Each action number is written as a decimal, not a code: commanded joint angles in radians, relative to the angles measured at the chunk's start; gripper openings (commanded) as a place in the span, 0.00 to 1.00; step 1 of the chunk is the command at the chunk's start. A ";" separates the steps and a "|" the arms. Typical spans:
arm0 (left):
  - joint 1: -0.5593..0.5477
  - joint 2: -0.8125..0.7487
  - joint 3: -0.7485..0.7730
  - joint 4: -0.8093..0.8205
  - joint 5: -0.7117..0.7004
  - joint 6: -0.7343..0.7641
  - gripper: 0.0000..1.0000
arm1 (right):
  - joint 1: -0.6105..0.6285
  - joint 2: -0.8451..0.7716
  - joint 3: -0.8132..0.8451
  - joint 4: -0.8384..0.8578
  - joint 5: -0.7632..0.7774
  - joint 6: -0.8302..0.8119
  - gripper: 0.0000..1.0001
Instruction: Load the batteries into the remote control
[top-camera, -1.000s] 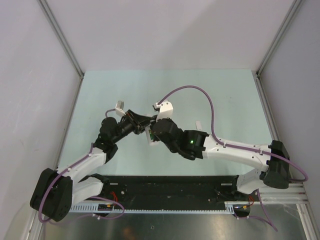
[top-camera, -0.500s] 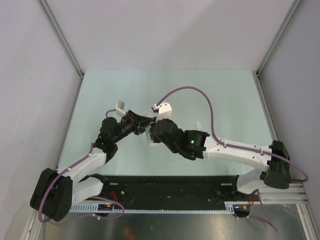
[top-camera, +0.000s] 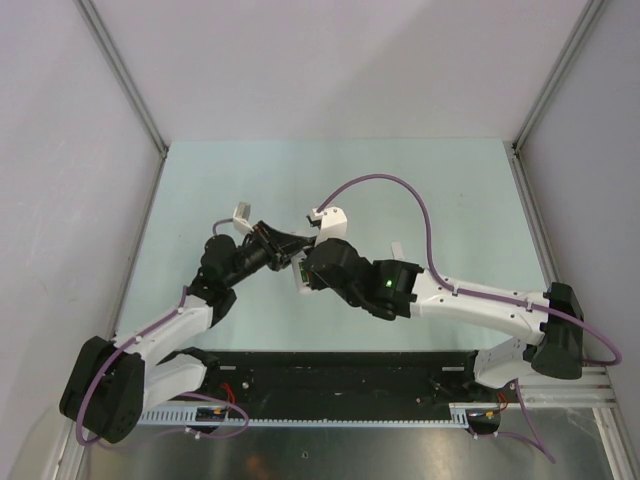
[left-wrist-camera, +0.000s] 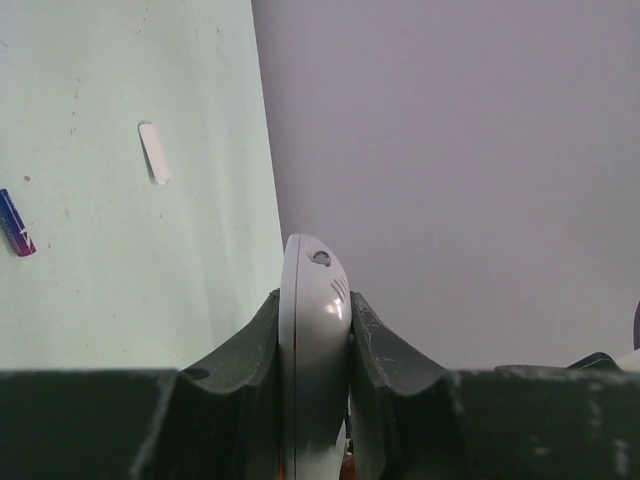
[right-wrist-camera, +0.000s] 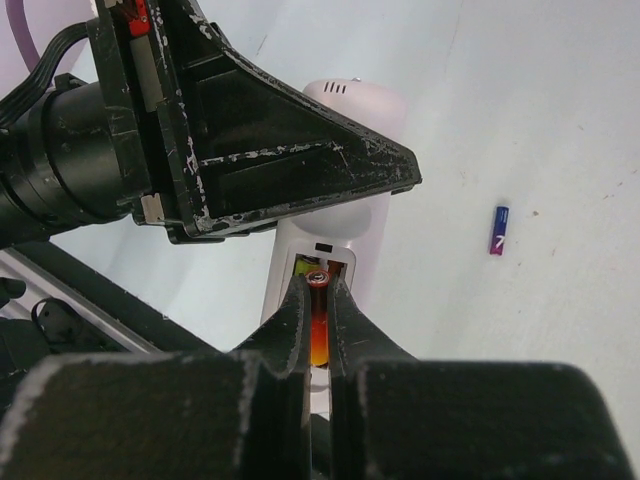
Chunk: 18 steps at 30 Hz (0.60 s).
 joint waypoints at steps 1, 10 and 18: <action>0.001 -0.042 0.060 0.100 -0.040 -0.024 0.00 | 0.002 0.012 0.003 -0.103 -0.082 0.033 0.00; 0.001 -0.059 0.060 0.117 -0.041 -0.026 0.00 | -0.033 0.061 0.022 -0.157 -0.151 0.061 0.00; 0.001 -0.069 0.042 0.124 -0.046 -0.029 0.00 | -0.046 0.063 0.042 -0.172 -0.148 0.067 0.08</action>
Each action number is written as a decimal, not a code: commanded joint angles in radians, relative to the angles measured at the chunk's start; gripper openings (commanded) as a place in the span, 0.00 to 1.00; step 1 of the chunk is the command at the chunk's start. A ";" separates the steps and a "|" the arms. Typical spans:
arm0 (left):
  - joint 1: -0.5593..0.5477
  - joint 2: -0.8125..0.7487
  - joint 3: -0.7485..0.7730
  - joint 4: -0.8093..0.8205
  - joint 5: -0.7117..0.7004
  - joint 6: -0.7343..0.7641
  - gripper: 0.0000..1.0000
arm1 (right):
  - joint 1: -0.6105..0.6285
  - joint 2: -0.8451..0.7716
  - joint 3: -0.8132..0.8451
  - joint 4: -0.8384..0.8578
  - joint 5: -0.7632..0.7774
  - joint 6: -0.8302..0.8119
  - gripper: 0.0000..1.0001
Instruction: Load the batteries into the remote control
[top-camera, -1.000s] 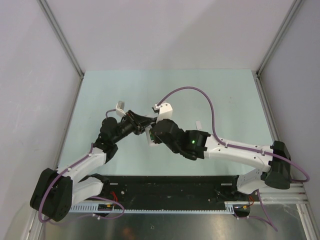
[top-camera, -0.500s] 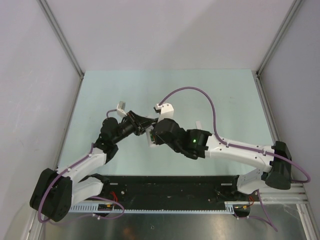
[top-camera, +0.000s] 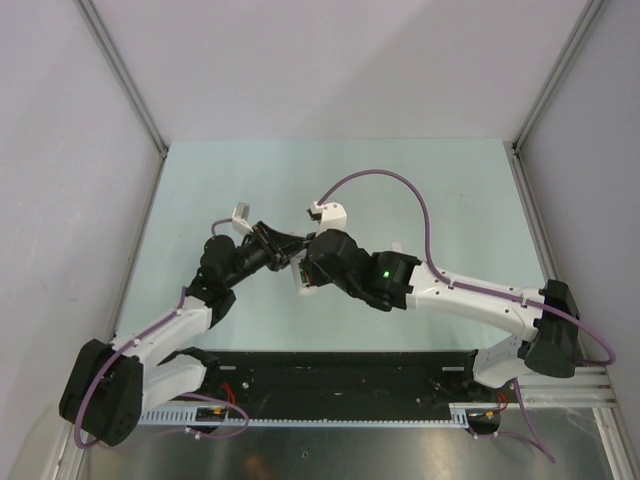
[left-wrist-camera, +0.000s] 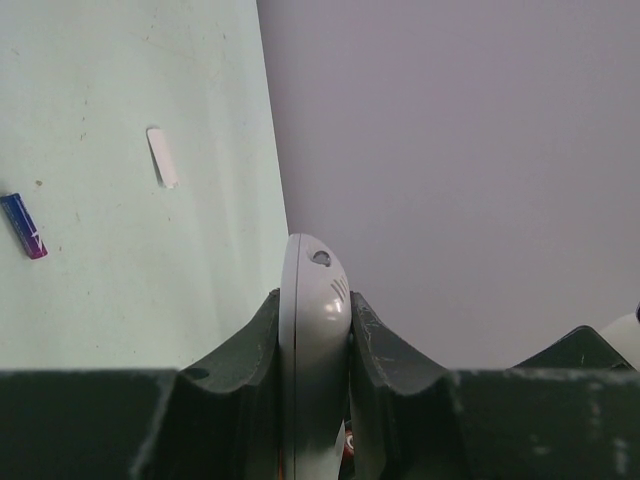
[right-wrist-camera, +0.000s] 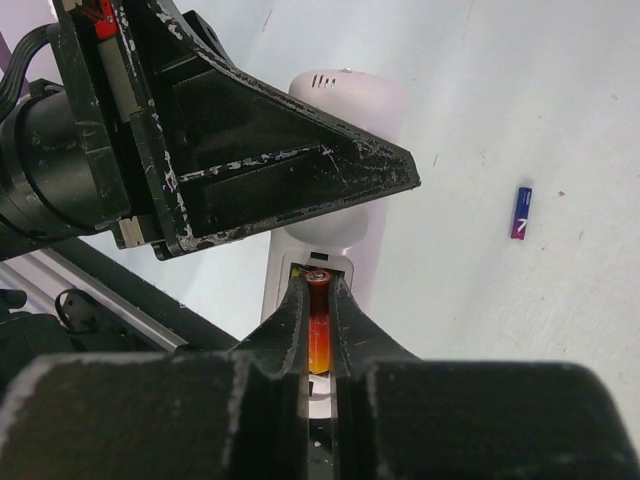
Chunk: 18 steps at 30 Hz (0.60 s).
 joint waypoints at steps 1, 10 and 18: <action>0.003 -0.055 0.040 0.147 -0.037 -0.055 0.00 | 0.000 0.033 0.012 -0.131 -0.042 0.010 0.11; 0.003 -0.052 0.038 0.152 -0.035 -0.055 0.00 | 0.000 0.026 0.025 -0.147 -0.021 0.013 0.27; 0.003 -0.051 0.032 0.155 -0.034 -0.057 0.00 | 0.002 0.019 0.029 -0.154 -0.005 0.016 0.34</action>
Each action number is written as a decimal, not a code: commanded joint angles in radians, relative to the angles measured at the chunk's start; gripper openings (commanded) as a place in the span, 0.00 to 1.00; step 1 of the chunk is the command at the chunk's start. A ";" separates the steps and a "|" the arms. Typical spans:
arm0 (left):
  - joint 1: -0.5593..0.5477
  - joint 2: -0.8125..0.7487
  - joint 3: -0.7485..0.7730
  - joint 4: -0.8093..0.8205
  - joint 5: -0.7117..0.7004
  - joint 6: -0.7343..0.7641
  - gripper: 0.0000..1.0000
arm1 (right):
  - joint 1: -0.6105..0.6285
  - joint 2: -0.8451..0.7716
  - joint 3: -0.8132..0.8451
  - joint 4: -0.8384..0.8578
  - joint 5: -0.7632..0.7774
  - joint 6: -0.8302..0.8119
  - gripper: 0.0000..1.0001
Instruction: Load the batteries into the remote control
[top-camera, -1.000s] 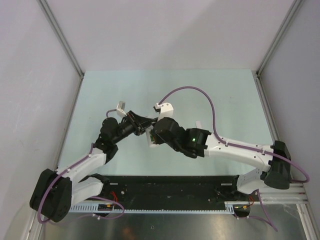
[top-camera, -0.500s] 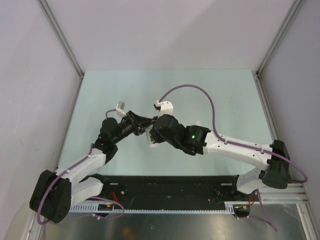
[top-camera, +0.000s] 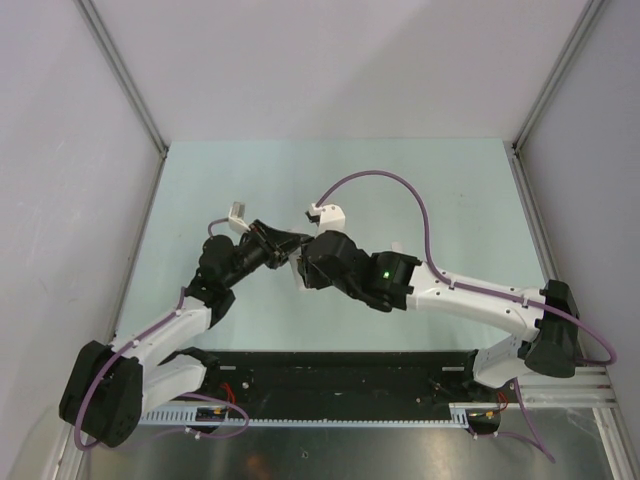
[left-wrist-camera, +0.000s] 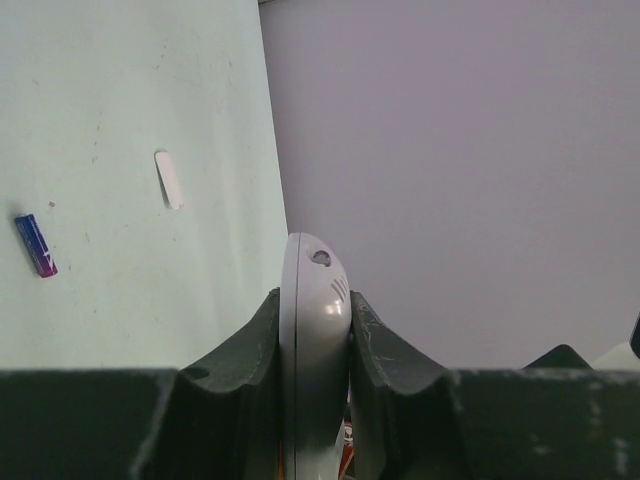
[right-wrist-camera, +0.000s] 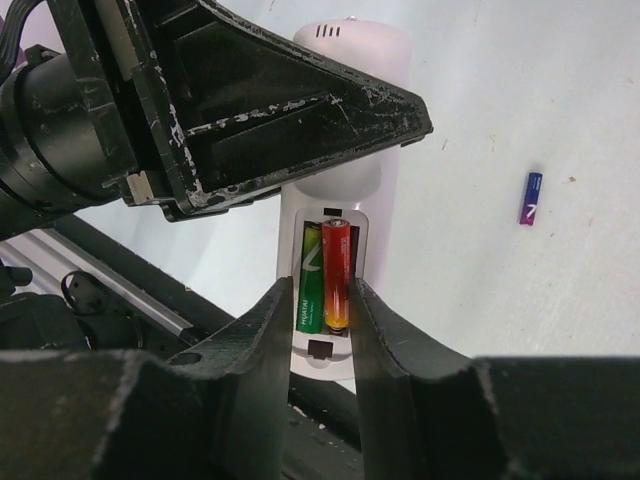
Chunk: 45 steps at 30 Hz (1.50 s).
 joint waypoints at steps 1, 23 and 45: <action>0.000 -0.041 0.032 0.151 0.010 -0.055 0.00 | -0.002 0.015 0.011 -0.113 0.015 0.006 0.35; 0.000 -0.050 0.026 0.163 0.010 -0.069 0.00 | -0.034 -0.103 0.048 -0.122 0.023 0.010 0.55; 0.000 -0.069 0.008 0.182 0.023 -0.059 0.00 | -0.426 -0.209 -0.184 0.267 -0.785 0.243 0.68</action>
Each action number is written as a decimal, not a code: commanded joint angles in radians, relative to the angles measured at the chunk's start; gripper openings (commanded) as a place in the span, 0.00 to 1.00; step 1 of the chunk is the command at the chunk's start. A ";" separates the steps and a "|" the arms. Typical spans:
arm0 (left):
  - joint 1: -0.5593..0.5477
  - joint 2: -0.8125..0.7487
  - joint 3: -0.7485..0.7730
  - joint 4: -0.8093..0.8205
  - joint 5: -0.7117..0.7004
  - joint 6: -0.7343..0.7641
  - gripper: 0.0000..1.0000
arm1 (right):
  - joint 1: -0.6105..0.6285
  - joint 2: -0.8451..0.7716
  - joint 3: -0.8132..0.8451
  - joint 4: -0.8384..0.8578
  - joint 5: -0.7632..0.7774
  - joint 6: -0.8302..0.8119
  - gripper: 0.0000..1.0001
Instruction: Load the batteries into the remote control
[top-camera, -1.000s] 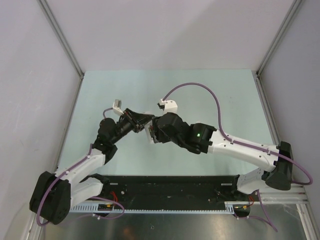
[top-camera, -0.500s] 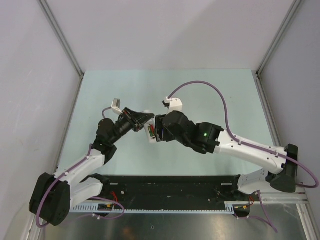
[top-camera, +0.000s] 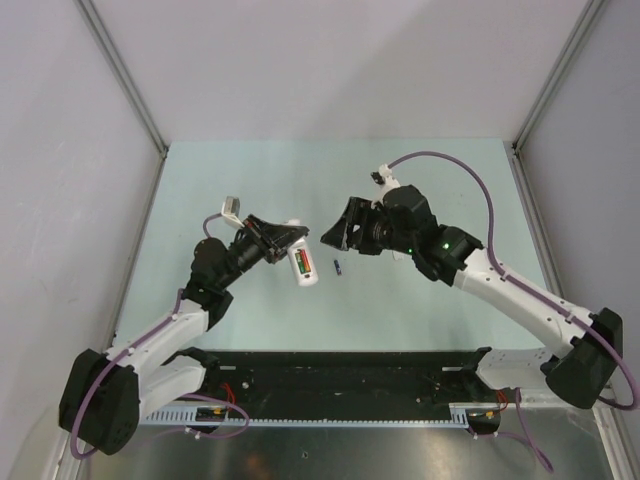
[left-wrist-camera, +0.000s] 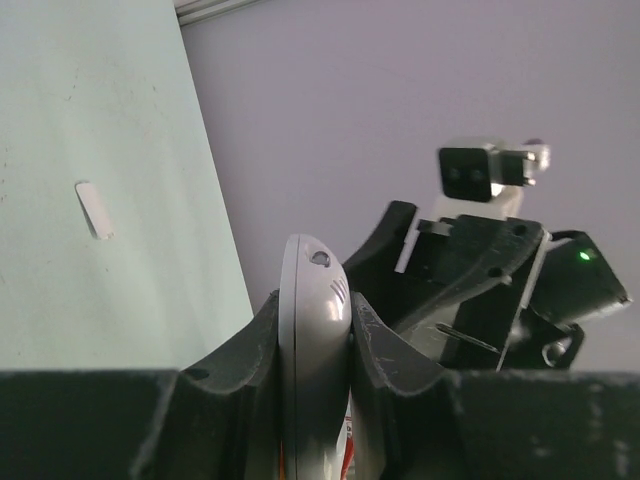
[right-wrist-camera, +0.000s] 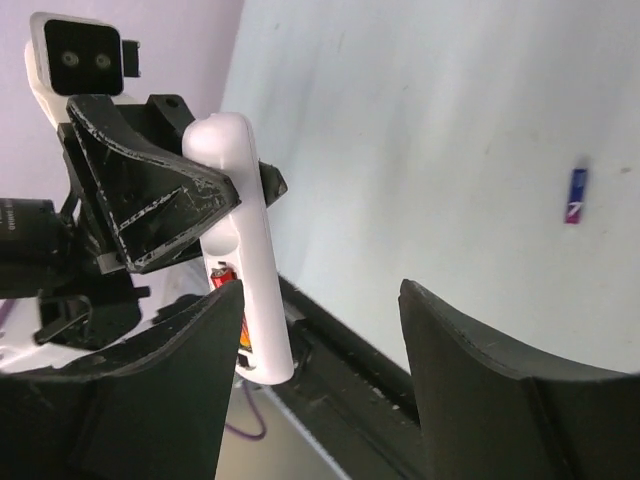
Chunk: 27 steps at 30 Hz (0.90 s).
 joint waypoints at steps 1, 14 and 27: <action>0.000 -0.025 0.009 0.070 0.012 -0.012 0.00 | -0.064 0.021 -0.049 0.226 -0.335 0.143 0.68; 0.000 -0.019 0.014 0.087 0.002 -0.006 0.00 | -0.087 0.116 -0.137 0.517 -0.544 0.393 0.72; 0.000 -0.022 0.018 0.098 -0.005 -0.010 0.00 | -0.070 0.174 -0.180 0.595 -0.560 0.456 0.68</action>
